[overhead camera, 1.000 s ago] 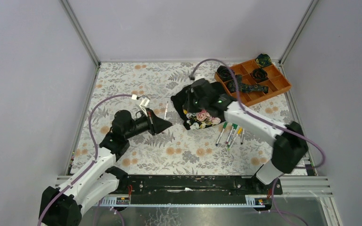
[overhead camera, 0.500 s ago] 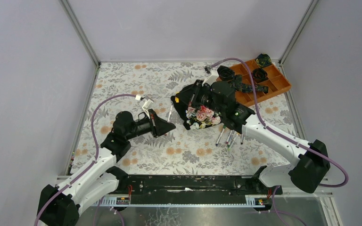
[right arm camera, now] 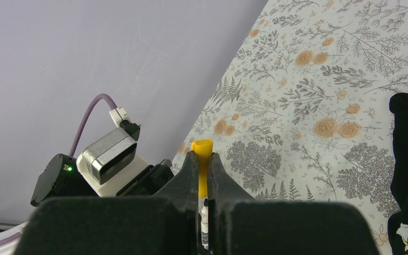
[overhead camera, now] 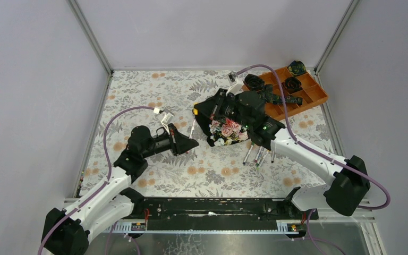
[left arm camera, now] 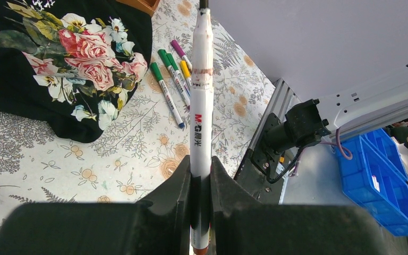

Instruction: Insert the pens into the pen caps

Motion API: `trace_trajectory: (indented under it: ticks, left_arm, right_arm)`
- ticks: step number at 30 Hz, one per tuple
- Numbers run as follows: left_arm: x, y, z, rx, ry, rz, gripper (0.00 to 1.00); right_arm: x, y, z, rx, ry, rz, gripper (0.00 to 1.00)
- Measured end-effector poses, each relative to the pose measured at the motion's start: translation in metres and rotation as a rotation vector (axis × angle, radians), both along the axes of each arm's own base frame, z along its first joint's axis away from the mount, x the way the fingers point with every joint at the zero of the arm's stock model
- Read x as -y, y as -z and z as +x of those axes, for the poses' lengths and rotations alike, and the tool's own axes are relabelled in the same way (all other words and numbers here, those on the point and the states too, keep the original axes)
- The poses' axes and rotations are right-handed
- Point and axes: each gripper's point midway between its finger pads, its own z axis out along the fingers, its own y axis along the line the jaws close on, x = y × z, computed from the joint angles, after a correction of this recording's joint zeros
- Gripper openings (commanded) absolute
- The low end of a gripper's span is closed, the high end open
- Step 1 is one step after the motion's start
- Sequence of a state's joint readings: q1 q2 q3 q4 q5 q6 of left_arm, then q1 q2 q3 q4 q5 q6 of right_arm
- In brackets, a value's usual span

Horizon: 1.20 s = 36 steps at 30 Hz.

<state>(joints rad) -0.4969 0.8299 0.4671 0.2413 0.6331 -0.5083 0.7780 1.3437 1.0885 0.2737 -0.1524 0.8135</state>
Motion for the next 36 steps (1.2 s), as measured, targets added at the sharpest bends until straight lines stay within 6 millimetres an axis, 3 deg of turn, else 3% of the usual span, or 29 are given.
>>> trace_trajectory:
  ticks: [36]
  left_arm:
    - [-0.002,-0.001,0.001,0.009,-0.016,0.005,0.00]
  right_arm:
    - [-0.006,0.019,-0.008,-0.028,-0.054,-0.019,0.00]
